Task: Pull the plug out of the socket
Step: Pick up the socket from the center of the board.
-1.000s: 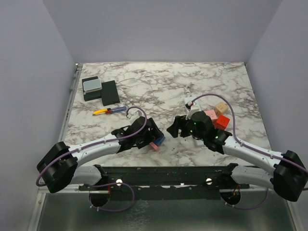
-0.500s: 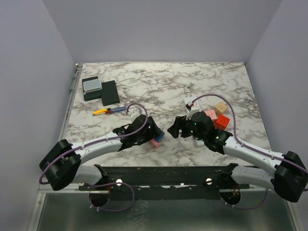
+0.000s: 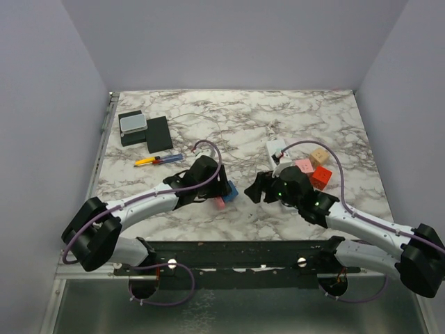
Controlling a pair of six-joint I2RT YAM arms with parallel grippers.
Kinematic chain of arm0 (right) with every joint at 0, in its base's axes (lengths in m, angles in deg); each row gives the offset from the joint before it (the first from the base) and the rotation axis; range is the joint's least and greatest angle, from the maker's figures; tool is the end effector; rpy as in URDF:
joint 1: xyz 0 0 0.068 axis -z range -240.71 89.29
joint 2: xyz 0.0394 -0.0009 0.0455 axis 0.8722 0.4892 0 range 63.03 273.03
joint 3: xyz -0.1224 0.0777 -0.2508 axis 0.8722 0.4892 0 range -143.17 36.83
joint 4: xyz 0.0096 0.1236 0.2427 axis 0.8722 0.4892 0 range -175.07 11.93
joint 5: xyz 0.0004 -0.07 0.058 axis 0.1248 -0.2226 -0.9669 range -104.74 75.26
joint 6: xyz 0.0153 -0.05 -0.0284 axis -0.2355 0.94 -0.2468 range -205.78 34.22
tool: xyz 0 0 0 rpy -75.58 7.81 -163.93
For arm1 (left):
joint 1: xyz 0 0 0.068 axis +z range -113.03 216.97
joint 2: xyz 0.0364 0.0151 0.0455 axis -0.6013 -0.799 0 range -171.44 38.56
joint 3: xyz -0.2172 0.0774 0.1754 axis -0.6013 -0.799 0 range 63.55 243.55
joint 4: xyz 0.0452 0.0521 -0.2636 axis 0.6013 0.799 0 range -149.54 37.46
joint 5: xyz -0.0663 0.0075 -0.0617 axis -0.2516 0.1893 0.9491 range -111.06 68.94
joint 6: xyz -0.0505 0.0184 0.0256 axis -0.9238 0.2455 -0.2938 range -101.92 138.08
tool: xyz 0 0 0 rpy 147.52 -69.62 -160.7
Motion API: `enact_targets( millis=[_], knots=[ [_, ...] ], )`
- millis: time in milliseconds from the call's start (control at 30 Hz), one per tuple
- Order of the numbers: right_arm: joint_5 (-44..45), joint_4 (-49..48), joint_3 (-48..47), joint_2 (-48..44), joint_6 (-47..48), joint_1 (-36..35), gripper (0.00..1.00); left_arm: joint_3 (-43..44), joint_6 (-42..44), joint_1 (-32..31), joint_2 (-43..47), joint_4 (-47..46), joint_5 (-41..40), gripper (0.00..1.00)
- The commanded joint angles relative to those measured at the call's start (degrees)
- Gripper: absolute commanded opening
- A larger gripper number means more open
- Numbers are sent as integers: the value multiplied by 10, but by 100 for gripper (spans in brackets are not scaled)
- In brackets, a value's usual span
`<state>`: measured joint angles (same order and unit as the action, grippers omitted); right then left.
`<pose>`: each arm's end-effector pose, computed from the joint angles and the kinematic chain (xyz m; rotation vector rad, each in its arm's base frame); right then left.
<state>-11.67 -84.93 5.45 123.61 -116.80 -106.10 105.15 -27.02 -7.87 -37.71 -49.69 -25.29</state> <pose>0.1685 0.1676 0.2281 -0.2378 2.1589 0.7401 0.2025 -0.1966 0.2078 -0.0436 2.4496 -0.6616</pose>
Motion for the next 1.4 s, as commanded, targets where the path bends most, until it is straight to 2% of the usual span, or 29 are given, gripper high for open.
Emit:
enact_targets(
  millis=[0, 300, 533, 700, 933, 1133, 1367],
  knots=[
    [-4, -60, 42, -34, -35, -26, 75, 10, -40, 1, -18, 15, 36, 69],
    [109, -121, 52, -8, -51, -138, 73, 6, -117, -22, 20, -15, 41, 87],
    [155, -113, 58, 5, -83, -151, 71, -7, -87, -26, 3, -42, 55, 89],
    [201, -83, 76, -35, -99, -151, 78, -2, -59, -28, -13, -42, -2, 89],
    [183, -37, 60, -55, -52, -127, 84, 27, -10, -38, -44, -43, -23, 91],
    [86, -19, 39, -48, -68, -17, 84, 51, 77, -53, -57, -54, -38, 95],
    [81, 19, -10, -30, -62, 21, 84, 74, 182, -62, -80, -58, 31, 91]
  ],
)
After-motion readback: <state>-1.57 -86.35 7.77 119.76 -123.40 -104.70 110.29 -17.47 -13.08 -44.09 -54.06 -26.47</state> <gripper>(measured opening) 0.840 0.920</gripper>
